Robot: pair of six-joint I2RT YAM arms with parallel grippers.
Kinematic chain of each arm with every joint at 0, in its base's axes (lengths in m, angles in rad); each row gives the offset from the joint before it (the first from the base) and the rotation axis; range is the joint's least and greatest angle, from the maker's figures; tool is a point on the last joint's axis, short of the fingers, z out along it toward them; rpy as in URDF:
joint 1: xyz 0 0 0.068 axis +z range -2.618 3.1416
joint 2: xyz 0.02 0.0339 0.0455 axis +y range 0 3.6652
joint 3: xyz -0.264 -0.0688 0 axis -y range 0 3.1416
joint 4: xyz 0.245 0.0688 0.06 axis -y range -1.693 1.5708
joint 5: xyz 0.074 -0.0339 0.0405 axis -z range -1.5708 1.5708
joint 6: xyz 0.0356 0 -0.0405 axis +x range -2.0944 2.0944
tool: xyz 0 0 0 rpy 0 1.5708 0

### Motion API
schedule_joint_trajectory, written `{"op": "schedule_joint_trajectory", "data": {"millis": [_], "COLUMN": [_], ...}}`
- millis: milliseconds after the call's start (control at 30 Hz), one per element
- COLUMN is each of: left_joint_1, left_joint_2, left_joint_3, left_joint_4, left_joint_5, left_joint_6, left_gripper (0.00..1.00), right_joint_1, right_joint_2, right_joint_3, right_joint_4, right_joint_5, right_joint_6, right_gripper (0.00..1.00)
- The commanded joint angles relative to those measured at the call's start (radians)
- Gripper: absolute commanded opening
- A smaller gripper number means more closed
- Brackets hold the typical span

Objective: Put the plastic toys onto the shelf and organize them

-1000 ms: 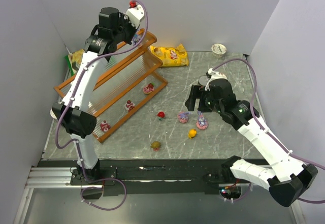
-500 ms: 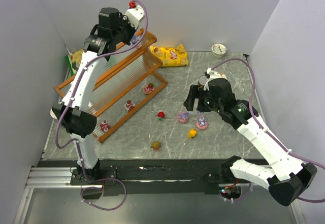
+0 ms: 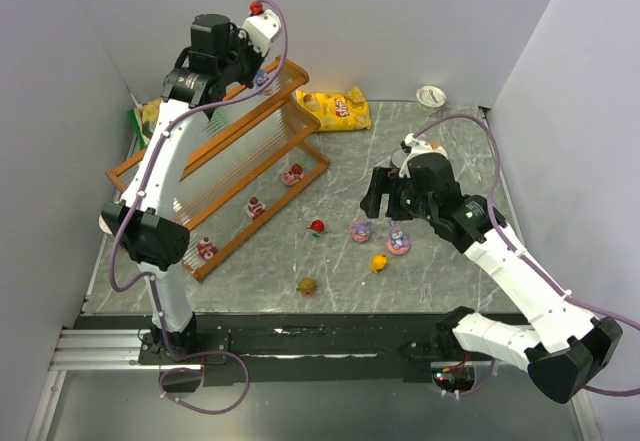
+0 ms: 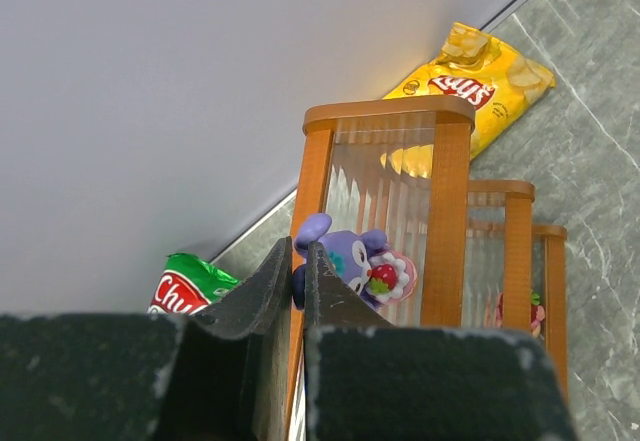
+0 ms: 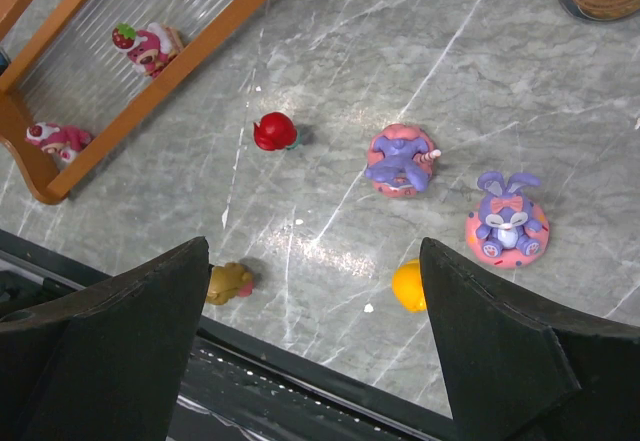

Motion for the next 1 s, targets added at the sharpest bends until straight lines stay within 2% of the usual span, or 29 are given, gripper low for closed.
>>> {"op": "schedule_joint_trajectory", "data": {"millis": [0, 100, 200, 233, 333, 433, 667, 767, 800, 867, 900, 967], "left_joint_1": [0.006, 0.006, 0.004, 0.003, -0.003, -0.008, -0.017, -0.017, -0.017, -0.019, -0.019, -0.017], "left_joint_2": [-0.006, -0.009, -0.015, -0.015, -0.017, -0.02, -0.018, -0.02, -0.022, -0.028, -0.032, -0.046], "left_joint_3": [0.021, 0.015, 0.014, 0.011, 0.011, 0.008, 0.018, 0.026, 0.029, 0.034, 0.034, 0.032], "left_joint_4": [0.018, 0.019, 0.019, 0.019, 0.018, 0.021, 0.022, 0.022, 0.022, 0.025, 0.025, 0.027], "left_joint_5": [0.014, 0.009, 0.001, -0.002, -0.009, 0.0, 0.0, 0.004, 0.006, 0.006, 0.004, -0.002], "left_joint_6": [0.028, 0.039, 0.042, 0.045, 0.047, 0.042, 0.037, 0.03, 0.03, 0.024, 0.025, 0.019], "left_gripper": [0.01, 0.03, 0.1, 0.17, 0.28, 0.35, 0.44, 0.56, 0.64, 0.72, 0.84, 0.9], "right_joint_1": [-0.007, -0.007, -0.007, -0.005, -0.006, -0.005, -0.005, -0.005, -0.005, -0.007, -0.007, -0.005], "right_joint_2": [0.003, 0.008, 0.012, 0.014, 0.02, 0.02, 0.017, 0.015, 0.015, 0.017, 0.02, 0.02], "right_joint_3": [0.021, 0.021, 0.023, 0.024, 0.026, 0.026, 0.018, 0.017, 0.017, 0.02, 0.023, 0.024], "right_joint_4": [0.029, 0.031, 0.031, 0.031, 0.035, 0.038, 0.038, 0.04, 0.04, 0.035, 0.032, 0.029], "right_joint_5": [0.001, 0.0, -0.003, -0.003, -0.003, -0.003, -0.003, -0.003, -0.003, -0.003, -0.003, -0.005], "right_joint_6": [-0.007, -0.01, -0.008, -0.008, -0.007, -0.008, -0.01, -0.01, -0.007, -0.008, -0.005, -0.004], "right_gripper": [0.91, 0.91, 0.91, 0.91, 0.91, 0.91, 0.91, 0.91, 0.91, 0.91, 0.91, 0.91]}}
